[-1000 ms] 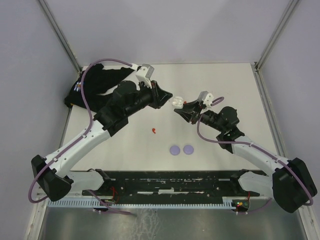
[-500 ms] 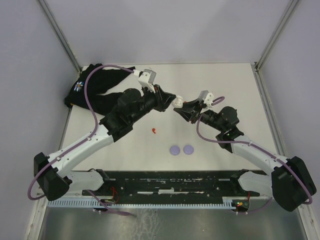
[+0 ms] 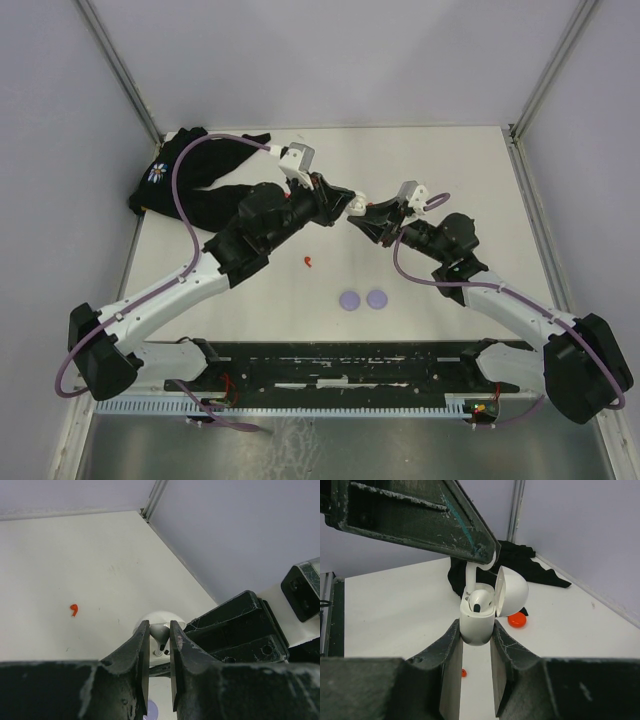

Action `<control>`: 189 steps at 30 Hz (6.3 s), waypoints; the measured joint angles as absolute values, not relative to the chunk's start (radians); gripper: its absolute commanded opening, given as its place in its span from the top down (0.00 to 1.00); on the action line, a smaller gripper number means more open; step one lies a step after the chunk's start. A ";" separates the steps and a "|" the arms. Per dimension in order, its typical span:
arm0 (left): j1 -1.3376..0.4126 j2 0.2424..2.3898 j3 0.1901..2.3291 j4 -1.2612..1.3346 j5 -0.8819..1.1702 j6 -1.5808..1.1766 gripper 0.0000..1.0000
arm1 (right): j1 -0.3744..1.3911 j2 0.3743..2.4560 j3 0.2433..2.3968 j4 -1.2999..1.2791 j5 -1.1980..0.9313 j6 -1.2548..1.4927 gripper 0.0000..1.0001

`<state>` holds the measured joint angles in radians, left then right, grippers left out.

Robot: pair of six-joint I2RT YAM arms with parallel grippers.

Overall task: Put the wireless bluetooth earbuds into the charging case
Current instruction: Place the earbud in the charging case, then close the charging case, then place the charging case at the center of the board, then pick up the charging case at the center of the board.

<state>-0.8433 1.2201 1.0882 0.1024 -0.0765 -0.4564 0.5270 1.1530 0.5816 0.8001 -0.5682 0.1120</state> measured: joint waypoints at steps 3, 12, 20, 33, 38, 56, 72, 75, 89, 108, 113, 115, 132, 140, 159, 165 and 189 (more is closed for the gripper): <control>-0.852 1.220 1.084 0.103 -0.086 -0.456 0.86 | 0.527 1.151 0.582 0.800 -0.568 0.112 0.98; -0.880 1.225 1.066 0.101 -0.127 -0.456 0.78 | 0.527 1.146 0.582 0.799 -0.569 0.112 0.98; -0.889 1.224 1.069 0.077 -0.173 -0.456 0.55 | 0.527 1.137 0.582 0.787 -0.567 0.111 0.98; -0.877 1.143 1.092 -0.077 -0.216 -0.460 0.27 | 0.527 1.091 0.575 0.679 -0.541 0.096 0.98; -0.778 1.126 1.099 -0.077 0.005 -0.459 0.25 | 0.527 1.063 0.560 0.646 -0.558 0.096 0.98; -0.621 1.343 1.234 -0.133 0.712 -0.457 0.32 | 0.527 1.093 0.618 0.621 -0.731 0.120 0.98; -0.584 1.329 1.196 -0.030 0.896 -0.466 0.37 | 0.523 1.105 0.619 0.503 -0.765 0.147 0.98; -0.575 1.296 1.184 -0.044 0.876 -0.464 0.33 | 0.521 1.084 0.619 0.401 -0.733 0.153 0.98; -0.524 1.008 0.934 -0.356 0.106 -0.461 0.07 | 0.450 0.974 0.619 -0.342 -0.381 0.295 0.97; -0.479 1.080 0.871 -0.465 -0.112 -0.498 0.01 | 0.408 1.282 0.552 -0.426 -0.405 0.516 0.60; -0.477 1.176 0.893 -0.480 -0.111 -0.492 0.02 | 0.396 1.269 0.551 -0.452 -0.346 0.525 0.41; -0.477 1.219 0.922 -0.485 -0.112 -0.485 0.02 | 0.391 1.245 0.551 -0.475 -0.315 0.532 0.36; -0.421 1.803 1.366 -0.479 -0.249 -0.394 0.11 | 0.388 0.984 0.710 -0.674 -0.047 0.492 0.22; -0.386 2.075 1.641 -0.527 -0.263 -0.348 0.19 | 0.388 0.961 0.720 -0.658 -0.013 0.435 0.19; -0.353 2.284 1.833 -0.635 -0.241 -0.324 0.52 | 0.388 0.944 0.724 -0.631 0.008 0.398 0.18; -0.353 2.210 1.729 -0.625 -0.183 -0.330 0.53 | 0.388 0.946 0.724 -0.587 -0.026 0.397 0.19; -0.416 1.462 1.024 -0.213 0.130 -1.014 0.55 | 0.687 1.188 0.723 0.114 -0.105 0.466 0.33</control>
<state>-0.4160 1.4624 1.0245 -0.2127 0.1303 -1.0138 0.6868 1.1885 0.7235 0.1139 -0.1055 0.4664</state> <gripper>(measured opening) 0.582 0.679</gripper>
